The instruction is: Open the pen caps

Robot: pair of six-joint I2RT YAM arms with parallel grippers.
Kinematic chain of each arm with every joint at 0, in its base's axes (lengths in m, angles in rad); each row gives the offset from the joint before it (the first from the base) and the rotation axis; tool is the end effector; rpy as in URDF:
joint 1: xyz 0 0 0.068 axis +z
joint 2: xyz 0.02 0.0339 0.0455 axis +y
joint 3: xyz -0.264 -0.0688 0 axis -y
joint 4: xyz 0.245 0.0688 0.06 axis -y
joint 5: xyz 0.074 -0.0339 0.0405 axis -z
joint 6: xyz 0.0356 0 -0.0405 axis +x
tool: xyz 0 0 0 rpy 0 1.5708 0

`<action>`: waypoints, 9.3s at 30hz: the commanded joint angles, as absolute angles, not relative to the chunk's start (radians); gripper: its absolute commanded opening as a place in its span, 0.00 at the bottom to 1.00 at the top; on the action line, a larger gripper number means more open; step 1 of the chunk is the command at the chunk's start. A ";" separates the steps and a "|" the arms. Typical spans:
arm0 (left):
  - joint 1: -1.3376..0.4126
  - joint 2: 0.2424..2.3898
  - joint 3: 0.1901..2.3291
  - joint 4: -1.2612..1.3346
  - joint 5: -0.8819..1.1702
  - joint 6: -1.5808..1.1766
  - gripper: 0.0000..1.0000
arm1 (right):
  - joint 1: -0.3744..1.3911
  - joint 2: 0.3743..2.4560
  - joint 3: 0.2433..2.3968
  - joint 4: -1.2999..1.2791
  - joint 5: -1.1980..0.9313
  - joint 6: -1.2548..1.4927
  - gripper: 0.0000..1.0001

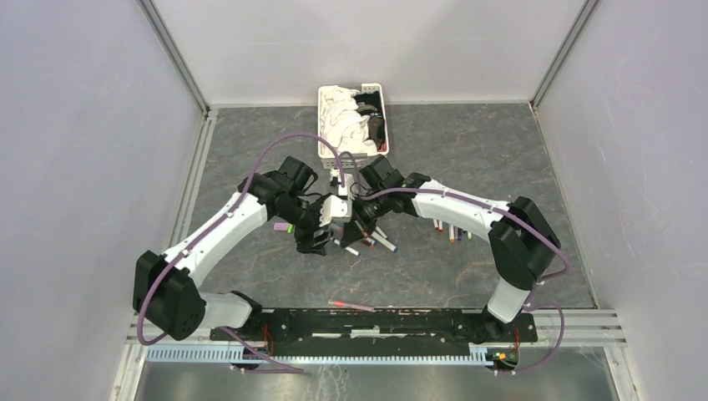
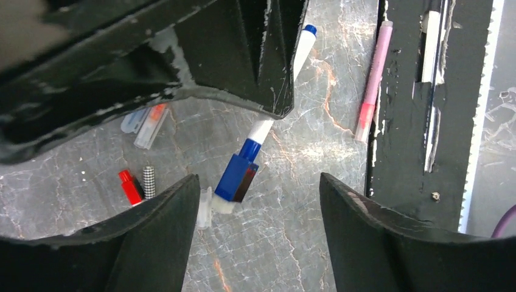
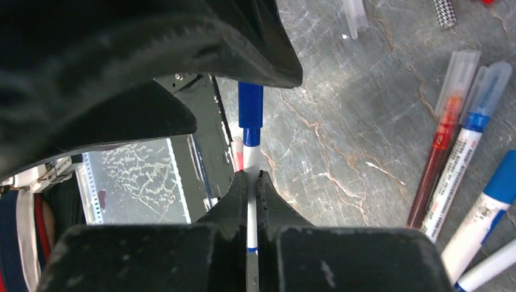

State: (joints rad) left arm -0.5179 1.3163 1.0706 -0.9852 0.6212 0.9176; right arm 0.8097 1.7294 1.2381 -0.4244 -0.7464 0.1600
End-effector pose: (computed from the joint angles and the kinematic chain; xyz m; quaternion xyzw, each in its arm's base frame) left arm 0.1984 -0.1369 0.2705 0.6561 0.6729 -0.2633 0.2176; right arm 0.2356 0.2824 0.2321 -0.3926 0.7981 0.4451 0.1042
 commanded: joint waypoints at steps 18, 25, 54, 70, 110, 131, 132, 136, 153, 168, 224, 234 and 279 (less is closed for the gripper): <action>-0.546 1.265 1.059 -0.963 0.595 0.967 0.02 | 0.770 1.721 1.155 -0.111 -0.971 0.406 0.20; -0.549 1.254 1.072 -0.963 0.600 0.961 0.02 | 0.789 1.740 1.147 -0.046 -0.985 0.460 0.41; -0.452 1.297 1.123 -0.973 0.376 1.099 0.02 | 0.697 1.646 0.945 -0.166 -0.950 0.336 0.00; -0.309 1.385 1.075 -0.836 0.395 1.089 0.02 | 0.512 1.531 0.897 -0.361 -0.662 0.210 0.00; -0.307 1.344 1.319 -0.816 0.292 0.685 1.00 | 0.358 1.546 0.827 -0.219 0.300 0.276 0.30; -0.268 1.231 1.242 -0.814 0.384 0.568 1.00 | 0.758 1.588 0.967 -0.218 0.066 0.156 0.27; -0.268 1.230 1.240 -0.818 0.395 0.567 1.00 | 0.768 1.606 0.976 -0.217 0.063 0.159 0.27; -0.268 1.217 1.236 -0.834 0.426 0.573 1.00 | 0.793 1.677 1.018 -0.216 0.074 0.166 0.27; -0.268 1.238 1.204 -0.886 0.492 0.611 1.00 | 0.795 1.843 1.078 -0.226 0.130 0.160 0.30; -0.280 1.191 1.036 -0.847 0.650 0.727 1.00 | 0.709 1.647 1.144 -0.287 -0.152 0.147 0.00; -0.597 1.234 1.044 -0.900 0.548 1.025 0.02 | 0.791 1.736 1.100 -0.112 -1.022 0.393 0.07; -0.372 1.274 1.114 -0.948 0.530 1.187 0.02 | 0.736 1.675 1.010 -0.290 -0.947 0.227 0.00; -0.287 1.412 1.194 -0.839 0.431 0.745 1.00 | 0.350 1.577 0.848 -0.239 0.281 0.316 0.24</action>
